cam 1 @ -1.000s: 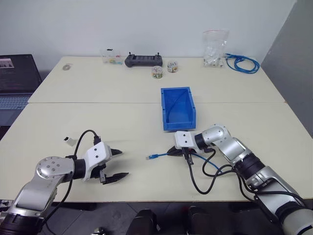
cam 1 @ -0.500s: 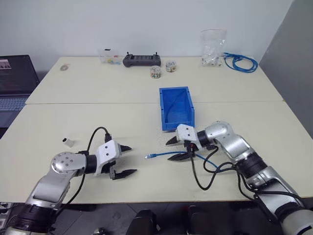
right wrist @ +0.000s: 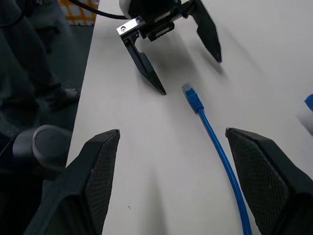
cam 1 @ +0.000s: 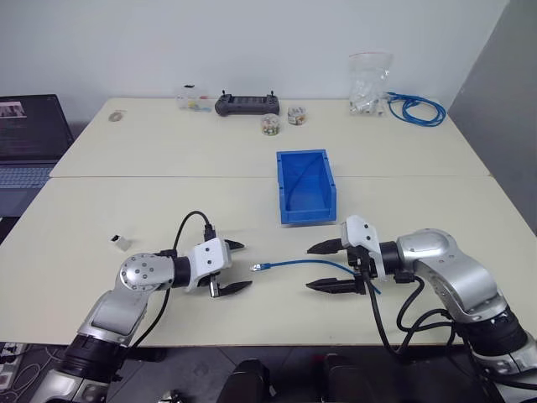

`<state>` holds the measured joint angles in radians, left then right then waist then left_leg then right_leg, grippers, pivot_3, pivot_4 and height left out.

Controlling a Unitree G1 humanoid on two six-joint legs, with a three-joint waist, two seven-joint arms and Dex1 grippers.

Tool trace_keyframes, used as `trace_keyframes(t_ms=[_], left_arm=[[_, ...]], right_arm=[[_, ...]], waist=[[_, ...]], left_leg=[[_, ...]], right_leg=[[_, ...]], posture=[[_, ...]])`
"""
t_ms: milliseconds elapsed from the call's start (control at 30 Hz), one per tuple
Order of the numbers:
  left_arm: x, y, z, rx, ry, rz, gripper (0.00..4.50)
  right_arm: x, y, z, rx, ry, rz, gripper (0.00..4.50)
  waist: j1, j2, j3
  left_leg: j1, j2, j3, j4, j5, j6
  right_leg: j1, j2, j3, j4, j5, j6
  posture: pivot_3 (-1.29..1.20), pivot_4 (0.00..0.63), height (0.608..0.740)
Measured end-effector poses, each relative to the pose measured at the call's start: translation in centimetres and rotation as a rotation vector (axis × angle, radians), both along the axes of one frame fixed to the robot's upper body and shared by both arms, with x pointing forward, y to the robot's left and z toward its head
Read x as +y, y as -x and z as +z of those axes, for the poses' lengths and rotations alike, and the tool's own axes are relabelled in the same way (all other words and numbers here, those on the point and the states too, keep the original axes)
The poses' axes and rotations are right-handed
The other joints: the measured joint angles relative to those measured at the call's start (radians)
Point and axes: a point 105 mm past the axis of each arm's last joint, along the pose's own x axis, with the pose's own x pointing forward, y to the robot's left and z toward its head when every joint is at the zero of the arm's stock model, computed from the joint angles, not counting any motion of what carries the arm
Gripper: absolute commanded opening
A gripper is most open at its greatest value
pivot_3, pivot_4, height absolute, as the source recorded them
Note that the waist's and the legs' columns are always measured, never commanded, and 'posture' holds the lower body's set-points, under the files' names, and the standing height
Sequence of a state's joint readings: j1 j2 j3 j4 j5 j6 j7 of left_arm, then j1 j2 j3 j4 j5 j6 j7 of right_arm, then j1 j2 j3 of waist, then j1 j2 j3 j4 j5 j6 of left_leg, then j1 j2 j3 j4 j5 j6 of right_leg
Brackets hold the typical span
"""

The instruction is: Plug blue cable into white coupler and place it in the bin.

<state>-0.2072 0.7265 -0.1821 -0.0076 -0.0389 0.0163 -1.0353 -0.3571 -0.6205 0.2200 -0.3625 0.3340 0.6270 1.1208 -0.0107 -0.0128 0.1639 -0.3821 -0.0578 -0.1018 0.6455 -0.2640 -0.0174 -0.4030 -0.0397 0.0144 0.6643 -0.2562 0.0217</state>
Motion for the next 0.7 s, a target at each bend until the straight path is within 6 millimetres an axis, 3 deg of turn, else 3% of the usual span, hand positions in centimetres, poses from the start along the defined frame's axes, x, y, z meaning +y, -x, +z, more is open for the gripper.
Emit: trace_keyframes(t_ms=[500,700], left_arm=[[-1.5,-0.6,-1.0,0.089,-0.085,-0.028,0.34],[-1.3,-0.8,-1.1,0.103,-0.086,-0.008,0.22]], right_arm=[[-0.3,0.7,1.0,0.013,-0.042,-0.065,3.71],[-0.7,1.1,0.4,0.046,-0.035,-0.087,3.71]], waist=[[0.004,0.007,-0.008],[0.004,0.007,-0.008]], left_leg=[[0.018,0.0,-0.001,-0.003,-0.002,0.003],[0.018,0.001,-0.001,-0.003,-0.002,0.003]], right_leg=[[0.02,0.0,-0.001,-0.005,-0.006,0.008],[0.02,0.0,-0.001,-0.005,-0.006,0.008]], posture=[[0.0,0.15,0.74],[0.0,0.15,0.74]])
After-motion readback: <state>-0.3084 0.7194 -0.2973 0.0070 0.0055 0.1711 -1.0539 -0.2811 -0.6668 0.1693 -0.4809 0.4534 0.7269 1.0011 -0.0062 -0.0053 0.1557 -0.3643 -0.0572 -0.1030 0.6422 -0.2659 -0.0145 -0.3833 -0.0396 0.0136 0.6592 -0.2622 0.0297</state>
